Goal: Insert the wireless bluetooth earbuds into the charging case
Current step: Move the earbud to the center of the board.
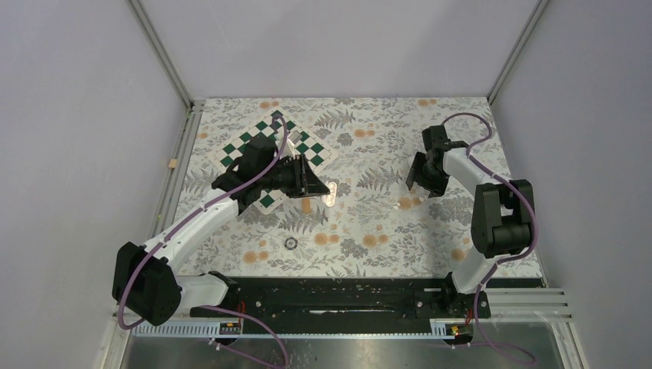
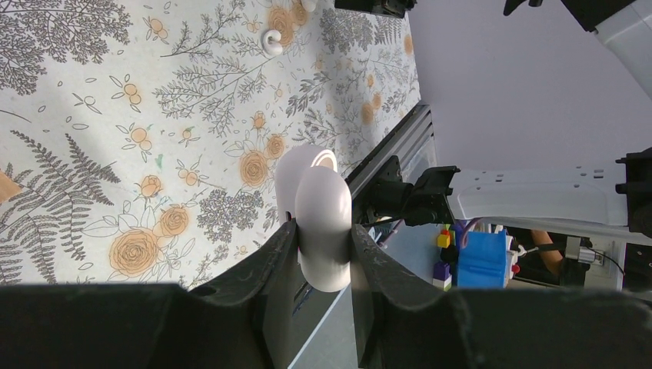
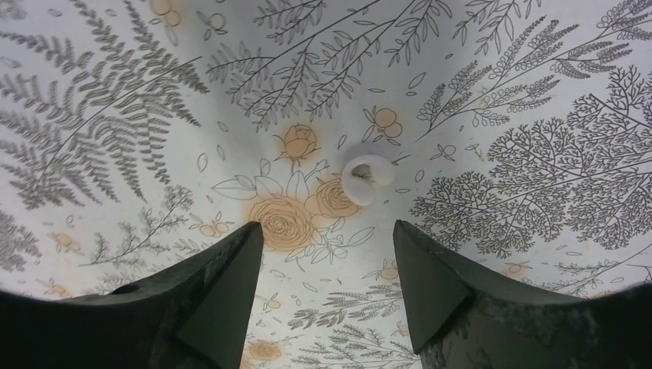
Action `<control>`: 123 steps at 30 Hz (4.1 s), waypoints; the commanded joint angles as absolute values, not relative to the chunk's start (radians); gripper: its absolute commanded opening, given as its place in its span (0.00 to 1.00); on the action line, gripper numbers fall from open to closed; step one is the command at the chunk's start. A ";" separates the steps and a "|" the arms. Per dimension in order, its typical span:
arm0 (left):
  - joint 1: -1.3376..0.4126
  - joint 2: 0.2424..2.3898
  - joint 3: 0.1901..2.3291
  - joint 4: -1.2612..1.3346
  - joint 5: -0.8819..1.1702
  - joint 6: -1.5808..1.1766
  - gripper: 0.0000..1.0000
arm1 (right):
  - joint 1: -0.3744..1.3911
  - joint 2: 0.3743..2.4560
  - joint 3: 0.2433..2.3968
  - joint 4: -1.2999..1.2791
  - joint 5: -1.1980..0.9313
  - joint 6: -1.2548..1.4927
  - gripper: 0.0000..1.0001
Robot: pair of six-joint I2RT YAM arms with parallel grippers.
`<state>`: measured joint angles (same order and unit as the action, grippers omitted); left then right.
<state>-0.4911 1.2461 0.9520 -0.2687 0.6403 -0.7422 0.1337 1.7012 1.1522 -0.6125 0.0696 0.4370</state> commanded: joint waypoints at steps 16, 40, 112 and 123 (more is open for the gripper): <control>-0.487 1.222 0.937 -0.218 0.653 -0.746 0.20 | 0.126 1.894 1.313 -0.675 0.136 0.491 0.60; -0.486 1.228 0.937 -0.209 0.657 -0.749 0.20 | 0.139 1.845 1.236 -0.699 0.005 0.415 0.48; -0.486 1.178 0.933 -0.226 0.688 -0.730 0.21 | 0.255 1.792 1.166 -0.576 0.394 0.778 0.53; -0.485 1.193 0.938 -0.223 0.696 -0.733 0.21 | 0.260 1.856 1.263 -0.609 0.306 0.684 0.54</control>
<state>-0.4908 1.2114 0.9314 -0.2695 0.6605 -0.7410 0.2462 1.8420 1.2137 -0.5888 0.3443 0.7300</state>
